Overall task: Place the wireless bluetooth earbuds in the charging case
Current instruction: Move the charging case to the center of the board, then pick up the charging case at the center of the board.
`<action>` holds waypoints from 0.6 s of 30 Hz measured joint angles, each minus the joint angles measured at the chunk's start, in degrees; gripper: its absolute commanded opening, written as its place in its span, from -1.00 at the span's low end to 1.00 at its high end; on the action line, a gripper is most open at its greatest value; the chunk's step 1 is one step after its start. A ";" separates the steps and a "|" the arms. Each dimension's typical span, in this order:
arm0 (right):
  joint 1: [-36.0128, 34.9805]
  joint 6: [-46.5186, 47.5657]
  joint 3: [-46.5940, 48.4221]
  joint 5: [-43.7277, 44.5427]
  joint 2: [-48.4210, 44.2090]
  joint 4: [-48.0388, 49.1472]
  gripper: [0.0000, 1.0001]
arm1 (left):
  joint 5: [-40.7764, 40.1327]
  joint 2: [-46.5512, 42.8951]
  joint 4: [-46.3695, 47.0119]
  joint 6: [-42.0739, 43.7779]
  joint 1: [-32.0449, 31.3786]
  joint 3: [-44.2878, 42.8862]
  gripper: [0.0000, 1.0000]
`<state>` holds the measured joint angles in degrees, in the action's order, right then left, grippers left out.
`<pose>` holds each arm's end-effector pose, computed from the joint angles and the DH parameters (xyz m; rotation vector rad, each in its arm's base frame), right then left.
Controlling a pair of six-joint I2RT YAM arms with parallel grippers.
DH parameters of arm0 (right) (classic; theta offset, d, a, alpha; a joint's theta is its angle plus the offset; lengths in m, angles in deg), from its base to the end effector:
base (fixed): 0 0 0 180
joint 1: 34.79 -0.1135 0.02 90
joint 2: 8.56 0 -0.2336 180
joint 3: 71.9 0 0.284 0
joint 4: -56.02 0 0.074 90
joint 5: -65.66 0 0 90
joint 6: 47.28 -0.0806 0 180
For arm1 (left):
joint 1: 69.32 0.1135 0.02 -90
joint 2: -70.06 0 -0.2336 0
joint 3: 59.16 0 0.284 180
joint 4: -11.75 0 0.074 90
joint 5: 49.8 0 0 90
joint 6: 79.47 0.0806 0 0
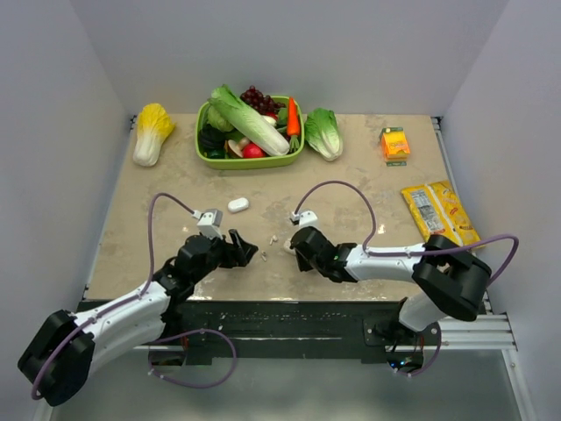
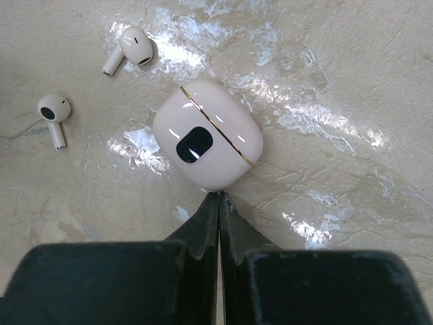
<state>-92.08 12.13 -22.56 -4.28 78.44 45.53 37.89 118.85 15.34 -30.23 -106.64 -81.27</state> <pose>0.2029 0.2648 0.0617 -0.3903 2.3372 0.3262 0.2103 -0.1563 0.1011 -0.0898 2.0713 -0.8303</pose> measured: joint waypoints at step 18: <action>-1.51 -1.07 0.02 13.33 -37.13 -19.23 0.15 | -14.75 30.67 -8.22 4.52 -16.81 -30.10 0.98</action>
<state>-93.59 11.06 -22.54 9.05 41.30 26.30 23.14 149.52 7.12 -25.70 -123.45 -111.37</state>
